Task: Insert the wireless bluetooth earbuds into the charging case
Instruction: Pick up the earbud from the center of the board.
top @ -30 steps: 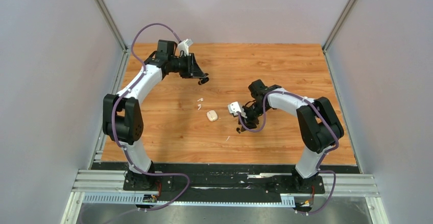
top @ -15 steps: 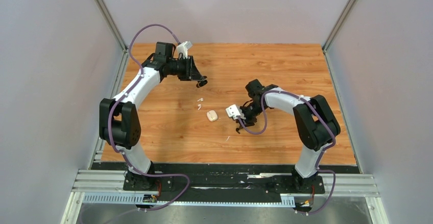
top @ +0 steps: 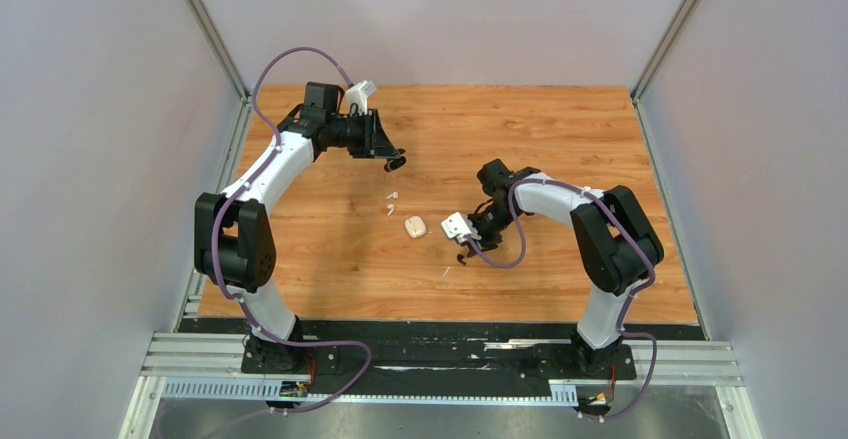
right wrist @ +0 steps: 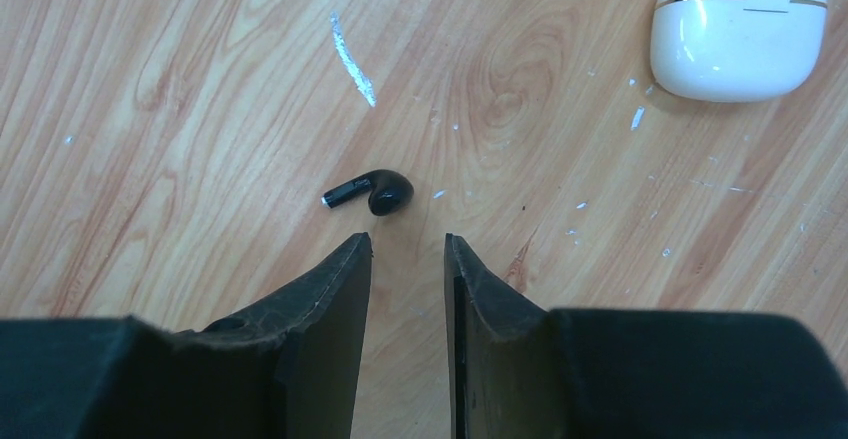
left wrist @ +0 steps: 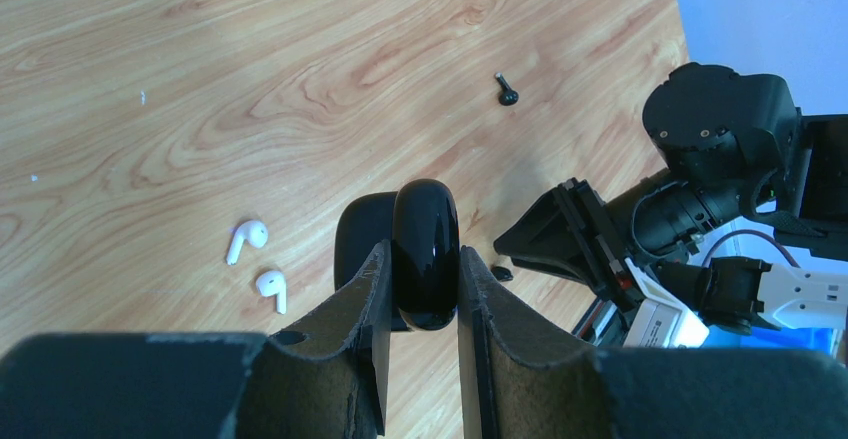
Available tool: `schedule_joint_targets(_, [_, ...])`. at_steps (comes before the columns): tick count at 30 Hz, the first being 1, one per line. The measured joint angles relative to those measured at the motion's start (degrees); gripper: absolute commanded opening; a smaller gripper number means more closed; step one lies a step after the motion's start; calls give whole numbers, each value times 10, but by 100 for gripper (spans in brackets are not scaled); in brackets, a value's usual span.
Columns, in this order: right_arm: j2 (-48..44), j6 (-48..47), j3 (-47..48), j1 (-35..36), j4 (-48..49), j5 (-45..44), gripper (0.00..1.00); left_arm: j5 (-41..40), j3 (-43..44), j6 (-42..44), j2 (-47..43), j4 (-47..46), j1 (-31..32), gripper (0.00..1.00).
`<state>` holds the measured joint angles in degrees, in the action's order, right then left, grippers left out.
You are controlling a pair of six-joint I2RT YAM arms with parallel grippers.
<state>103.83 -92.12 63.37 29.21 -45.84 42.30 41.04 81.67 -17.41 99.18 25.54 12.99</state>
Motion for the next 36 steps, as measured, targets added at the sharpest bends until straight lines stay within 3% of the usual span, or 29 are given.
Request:
schedule_joint_targets(21, [12,-21,-4,23,2,13,33,0,-7,0,0,0,0,0])
schedule_joint_targets(31, [17,-21,-4,36,5,26,24,0,-9,0,0,-1,0,0])
schedule_joint_targets(36, [17,-8,-4,36,8,26,31,0,-13,-1,0,-1,0,0])
